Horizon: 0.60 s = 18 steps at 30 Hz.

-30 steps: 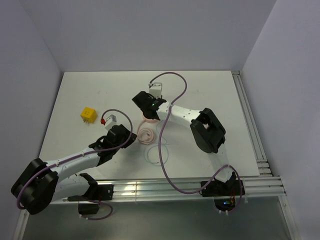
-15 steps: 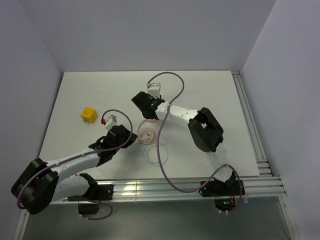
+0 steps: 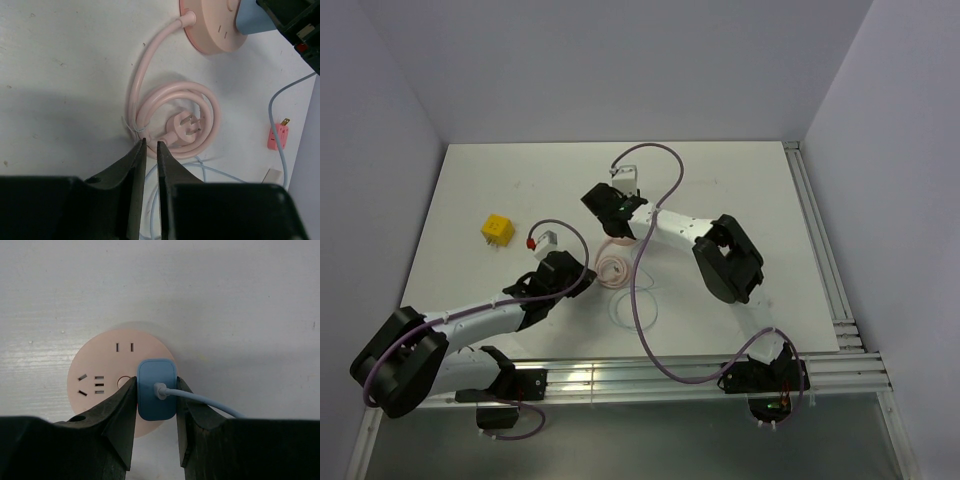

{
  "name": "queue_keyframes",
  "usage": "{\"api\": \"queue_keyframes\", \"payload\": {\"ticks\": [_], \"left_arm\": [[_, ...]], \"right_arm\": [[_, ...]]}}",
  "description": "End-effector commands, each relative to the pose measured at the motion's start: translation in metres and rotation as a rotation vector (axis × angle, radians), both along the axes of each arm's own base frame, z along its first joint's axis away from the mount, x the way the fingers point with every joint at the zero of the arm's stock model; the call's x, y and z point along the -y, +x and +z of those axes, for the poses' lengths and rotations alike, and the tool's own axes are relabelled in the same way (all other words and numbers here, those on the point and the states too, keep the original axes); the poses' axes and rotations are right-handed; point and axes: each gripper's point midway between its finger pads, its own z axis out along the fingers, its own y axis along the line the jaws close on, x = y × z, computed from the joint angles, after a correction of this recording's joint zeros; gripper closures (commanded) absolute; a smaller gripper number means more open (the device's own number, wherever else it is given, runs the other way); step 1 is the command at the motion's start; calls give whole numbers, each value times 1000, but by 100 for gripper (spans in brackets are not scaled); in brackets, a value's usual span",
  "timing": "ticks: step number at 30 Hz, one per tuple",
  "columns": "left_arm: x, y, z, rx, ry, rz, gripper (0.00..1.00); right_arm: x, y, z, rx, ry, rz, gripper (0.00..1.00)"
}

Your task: Insert the plug

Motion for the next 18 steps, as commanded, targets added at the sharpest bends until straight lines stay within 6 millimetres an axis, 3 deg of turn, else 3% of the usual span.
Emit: {"api": "queue_keyframes", "payload": {"ticks": [1, 5, 18], "left_arm": [[3, 4, 9, 27, -37, 4, 80], [1, 3, 11, 35, -41, 12, 81], [4, 1, 11, 25, -58, 1, 83]], "right_arm": [[11, -17, -46, -134, -60, -5, 100], [14, -34, -59, -151, -45, -5, 100], [10, -59, -85, -298, -85, 67, 100]]}}
